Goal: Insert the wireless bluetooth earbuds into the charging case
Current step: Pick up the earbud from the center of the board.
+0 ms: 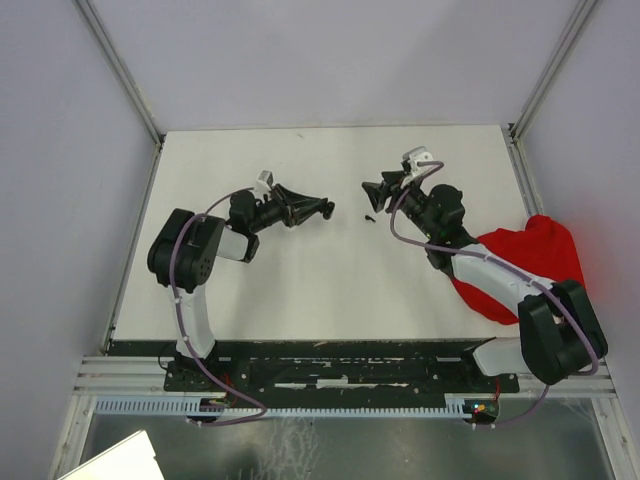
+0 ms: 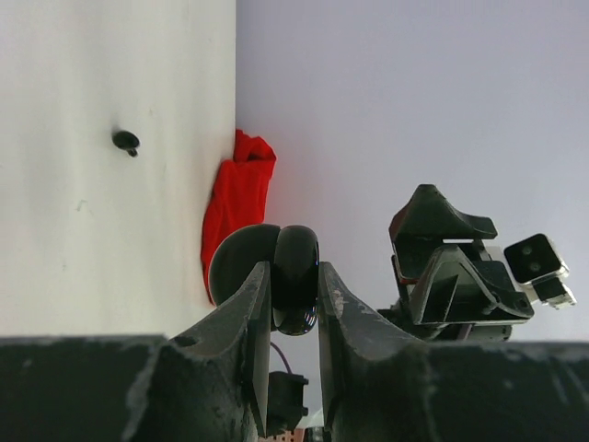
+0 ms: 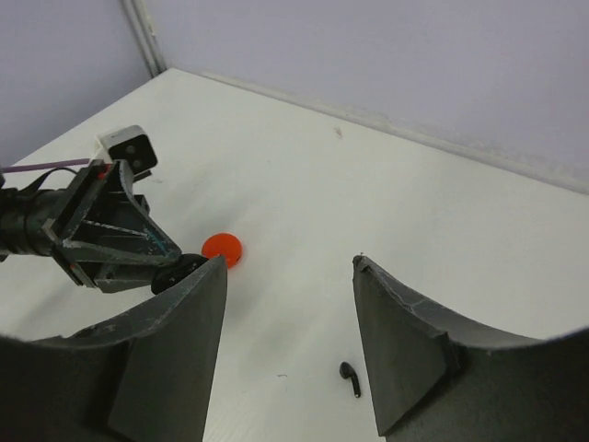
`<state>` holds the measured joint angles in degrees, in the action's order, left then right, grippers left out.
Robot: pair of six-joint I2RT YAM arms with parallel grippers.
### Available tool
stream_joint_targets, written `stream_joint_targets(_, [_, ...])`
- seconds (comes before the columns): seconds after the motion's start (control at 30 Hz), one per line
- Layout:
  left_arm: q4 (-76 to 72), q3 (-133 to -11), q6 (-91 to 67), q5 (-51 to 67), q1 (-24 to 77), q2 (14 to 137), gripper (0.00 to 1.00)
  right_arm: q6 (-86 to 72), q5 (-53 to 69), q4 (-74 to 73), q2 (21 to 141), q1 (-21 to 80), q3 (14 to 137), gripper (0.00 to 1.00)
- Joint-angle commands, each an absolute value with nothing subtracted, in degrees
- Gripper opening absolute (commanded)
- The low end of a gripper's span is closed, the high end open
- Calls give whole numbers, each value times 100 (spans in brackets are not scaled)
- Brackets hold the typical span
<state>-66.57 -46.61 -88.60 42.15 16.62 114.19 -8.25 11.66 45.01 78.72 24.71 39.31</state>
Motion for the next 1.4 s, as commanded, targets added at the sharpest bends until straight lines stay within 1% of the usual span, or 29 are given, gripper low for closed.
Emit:
stream_joint_targets(0.0, [-6874,-4583,-8926,4146,1455,11208,3,-765,474,912,7893,2455,5443,65])
stream_joint_targets(0.03, [-6818,-4569,-8891,4134,1429,11160,3,-675,471,470,8003,2460,5700,65])
stream_joint_targets(0.07, [-6783,-4556,-8874,4117,1424,11117,3,-593,495,-401,8281,2453,6255,66])
stream_joint_targets(0.17, [-6783,-4540,-8885,4112,1424,11064,3,-200,794,-1905,8994,2459,7339,66])
stream_joint_targets(0.27, [-6852,-4499,-8922,4084,1416,11039,3,58,1015,-3084,9765,2457,8283,66])
stream_joint_targets(0.4, [-7167,-4364,-9097,4045,1416,11092,3,336,838,-4350,10748,2468,9408,62])
stream_joint_targets(0.6, [-7486,-4233,-9272,4039,1394,11195,3,223,181,-4431,11217,2476,9512,63])
stream_joint_targets(0.8, [-7531,-4202,-9282,4034,1384,11221,3,-183,-411,-3977,11323,2458,9097,65])
stream_joint_targets(1.03, [-7637,-4175,-9342,4026,1389,11267,3,-440,-1075,-3500,11494,2368,8936,68])
stream_joint_targets(1.37, [-7659,-4210,-9357,4042,1391,11300,3,-421,-1446,-3323,11971,2329,9237,68])
